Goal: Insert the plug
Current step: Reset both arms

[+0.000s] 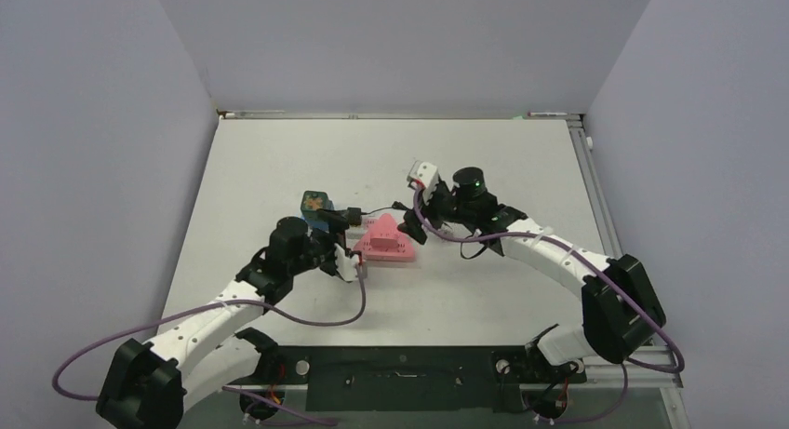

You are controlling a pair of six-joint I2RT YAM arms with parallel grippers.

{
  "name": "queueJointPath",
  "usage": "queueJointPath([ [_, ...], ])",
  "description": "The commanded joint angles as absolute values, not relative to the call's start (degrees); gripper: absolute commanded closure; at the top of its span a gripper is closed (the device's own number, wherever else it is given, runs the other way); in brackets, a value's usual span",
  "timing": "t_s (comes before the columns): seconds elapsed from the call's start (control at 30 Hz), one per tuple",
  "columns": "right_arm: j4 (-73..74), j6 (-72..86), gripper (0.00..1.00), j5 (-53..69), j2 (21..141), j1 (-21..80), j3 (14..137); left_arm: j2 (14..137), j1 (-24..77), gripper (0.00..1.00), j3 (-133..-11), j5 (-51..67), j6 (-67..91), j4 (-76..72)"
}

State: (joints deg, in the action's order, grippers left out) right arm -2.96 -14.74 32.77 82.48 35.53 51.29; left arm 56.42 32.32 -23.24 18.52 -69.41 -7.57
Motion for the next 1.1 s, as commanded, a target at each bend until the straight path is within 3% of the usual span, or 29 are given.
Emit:
queueJointPath([
  [0.0, -8.85, -7.19, 0.10, 28.51, 77.12, 27.51, 50.08, 51.63, 26.02, 0.04, -33.33, 23.39, -59.24, 11.82],
  [0.23, -18.33, 4.00, 0.10, 8.08, 74.48, 12.46, 41.47, 55.22, 5.44, 0.04, -50.36, 26.98, -31.20, 19.66],
  [0.37, -26.24, 8.09, 0.10, 0.44, 74.93, 7.12, 33.68, 58.15, -8.18, 0.04, -49.68, 29.64, -20.57, 15.77],
  [0.53, -33.39, 10.47, 0.10, -8.29, 78.47, 3.68, 27.43, 59.95, -10.53, 0.04, -37.76, 23.93, -11.58, -2.84],
  [0.8, -45.32, 9.17, 0.10, -10.79, 84.68, 1.04, 23.87, 72.95, -13.79, 0.04, -30.01, 25.33, 1.05, -24.01],
  [1.07, -57.11, 8.82, 0.10, -8.93, 87.74, 0.18, 18.78, 75.49, -14.81, 0.04, -24.23, 23.37, 2.55, -38.04],
])
